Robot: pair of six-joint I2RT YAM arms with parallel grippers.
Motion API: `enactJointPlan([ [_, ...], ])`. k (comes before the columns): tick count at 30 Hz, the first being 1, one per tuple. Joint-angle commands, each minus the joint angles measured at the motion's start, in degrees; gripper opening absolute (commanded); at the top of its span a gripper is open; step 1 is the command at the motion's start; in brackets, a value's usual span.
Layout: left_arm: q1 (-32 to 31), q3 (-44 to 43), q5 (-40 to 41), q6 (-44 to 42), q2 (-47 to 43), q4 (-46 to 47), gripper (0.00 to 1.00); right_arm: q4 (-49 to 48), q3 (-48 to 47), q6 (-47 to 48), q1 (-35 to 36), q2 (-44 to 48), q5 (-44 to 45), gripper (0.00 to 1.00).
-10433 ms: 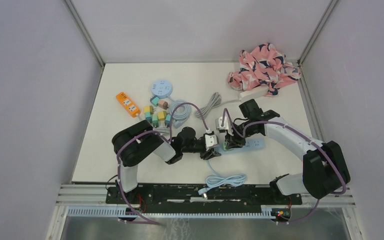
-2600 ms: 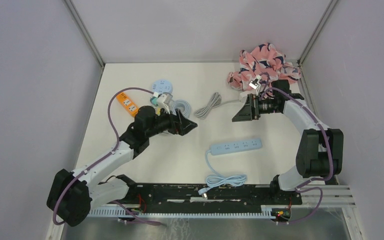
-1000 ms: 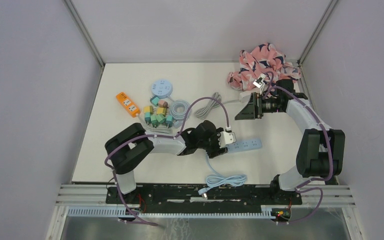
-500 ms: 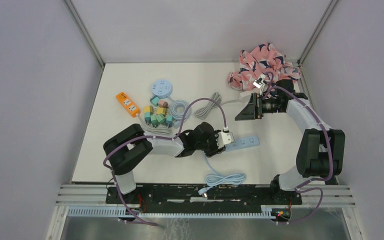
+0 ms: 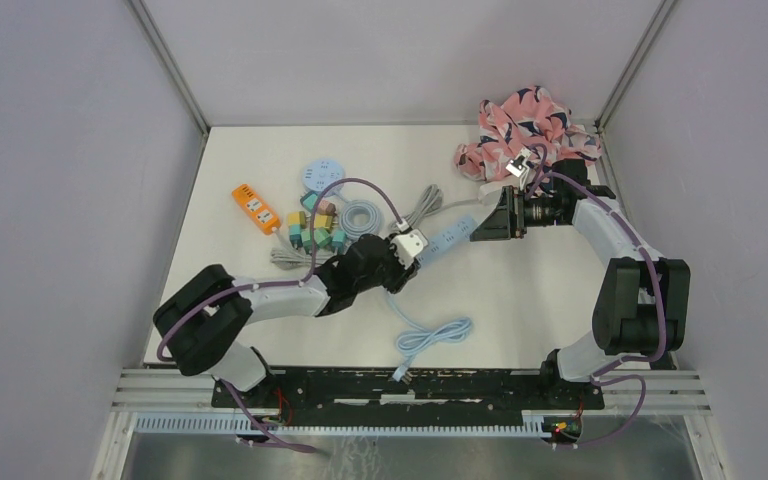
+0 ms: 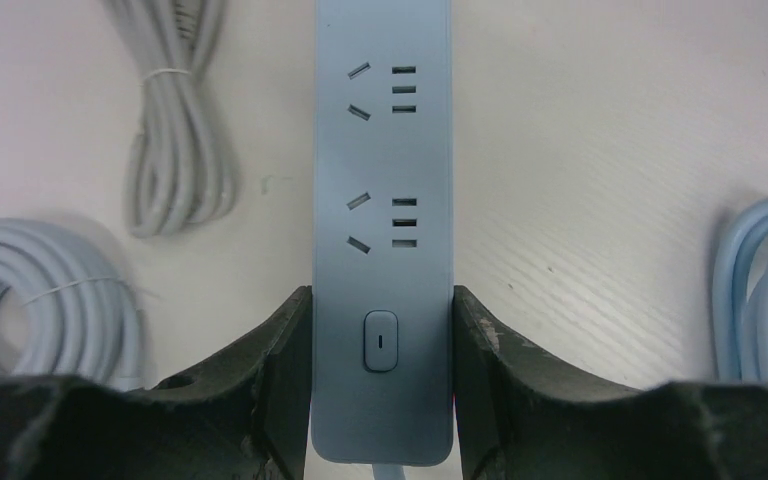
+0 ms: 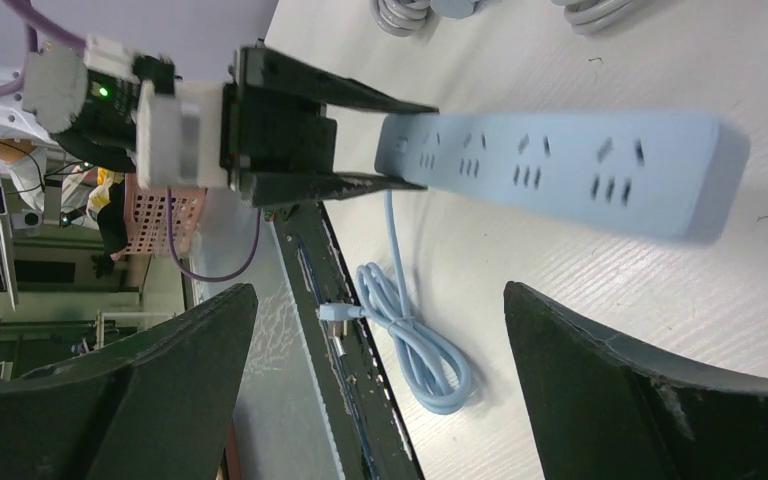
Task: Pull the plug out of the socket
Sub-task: Pick up the socket from the center of the board, then place the socket at the center of the board.
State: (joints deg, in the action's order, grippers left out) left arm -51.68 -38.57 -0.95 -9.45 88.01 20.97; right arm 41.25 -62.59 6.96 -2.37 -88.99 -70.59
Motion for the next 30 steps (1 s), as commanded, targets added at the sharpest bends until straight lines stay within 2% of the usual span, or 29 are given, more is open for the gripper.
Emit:
enactJointPlan([
  [1, 3.2, -1.1, 6.7, 8.4, -4.9, 6.3, 0.03, -0.6, -2.5, 1.0, -0.4, 1.2, -2.3, 1.0],
  [5, 6.1, -4.2, 9.3, 13.1, -5.5, 1.9, 0.03, -0.6, -2.5, 1.0, -0.4, 1.1, -2.3, 1.0],
  [17, 14.1, -10.6, 10.5, 17.7, -6.3, -1.0, 0.03, -0.5, -2.6, 1.1, -0.4, 1.0, -2.3, 1.0],
  [23, 18.1, -17.5, 12.4, 19.9, -3.7, -5.2, 0.03, -0.4, -2.6, 1.2, -0.4, 1.0, -2.4, 1.0],
  [30, 21.4, -22.1, 14.9, 23.5, -0.4, -5.5, 0.03, -0.4, -2.6, 1.3, -0.4, 0.9, -2.3, 1.0],
])
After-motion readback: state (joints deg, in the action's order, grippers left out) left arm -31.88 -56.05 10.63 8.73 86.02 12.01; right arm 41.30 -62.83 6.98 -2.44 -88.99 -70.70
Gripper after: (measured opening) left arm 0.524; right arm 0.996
